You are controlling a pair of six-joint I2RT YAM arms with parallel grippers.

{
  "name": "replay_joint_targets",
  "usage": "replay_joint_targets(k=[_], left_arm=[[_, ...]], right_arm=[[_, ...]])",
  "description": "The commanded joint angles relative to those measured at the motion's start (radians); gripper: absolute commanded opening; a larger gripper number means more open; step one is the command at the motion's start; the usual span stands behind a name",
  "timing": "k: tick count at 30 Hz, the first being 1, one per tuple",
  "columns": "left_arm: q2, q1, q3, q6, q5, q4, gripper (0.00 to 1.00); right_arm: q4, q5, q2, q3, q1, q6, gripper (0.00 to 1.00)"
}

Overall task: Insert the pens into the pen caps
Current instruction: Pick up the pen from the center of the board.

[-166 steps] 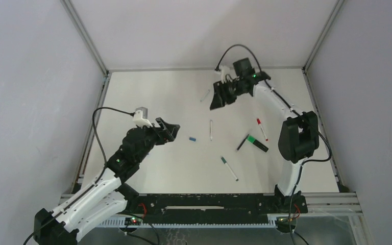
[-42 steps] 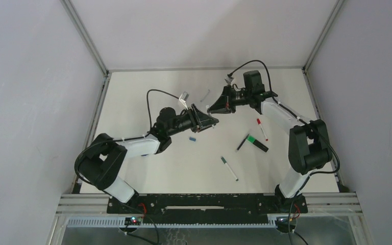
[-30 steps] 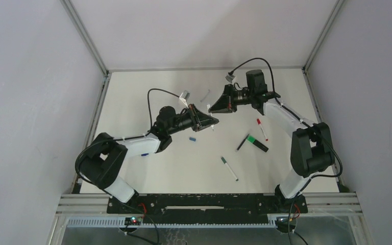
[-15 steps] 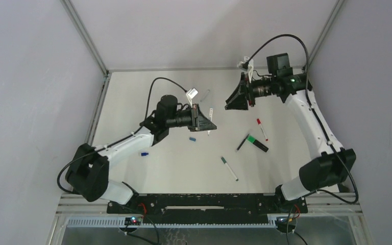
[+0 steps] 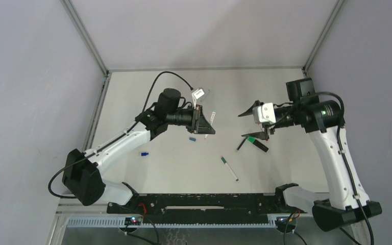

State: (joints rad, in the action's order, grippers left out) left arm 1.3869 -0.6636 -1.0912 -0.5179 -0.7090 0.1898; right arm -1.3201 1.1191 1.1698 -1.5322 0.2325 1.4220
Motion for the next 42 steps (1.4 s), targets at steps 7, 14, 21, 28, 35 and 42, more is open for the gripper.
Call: replay_joint_targets(k=[7,14,21,28,35,42], left_arm=[[0.026,-0.072,-0.111,0.045,-0.056,0.049,0.0],[0.047,-0.103,-0.126,0.054,-0.079,0.055,0.0],[0.051,-0.112,-0.137,0.079,-0.086,0.091,0.0],[0.05,-0.121,-0.141,0.091,-0.08,0.108,0.0],[0.059,-0.123,-0.163,0.111,-0.078,0.137,0.0],[0.064,-0.126,-0.168,0.116,-0.078,0.144,0.0]], right_arm=[[0.03,-0.098,-0.16,0.126,0.009,0.084,0.7],[0.032,-0.11,-0.215,0.154,-0.004,0.075,0.7],[0.027,-0.102,-0.233,0.172,-0.009,0.081,0.7],[0.022,-0.096,-0.227,0.174,-0.006,0.106,0.7],[0.006,-0.112,-0.219,0.174,0.002,0.139,0.7],[0.001,-0.116,-0.217,0.173,0.004,0.147,0.7]])
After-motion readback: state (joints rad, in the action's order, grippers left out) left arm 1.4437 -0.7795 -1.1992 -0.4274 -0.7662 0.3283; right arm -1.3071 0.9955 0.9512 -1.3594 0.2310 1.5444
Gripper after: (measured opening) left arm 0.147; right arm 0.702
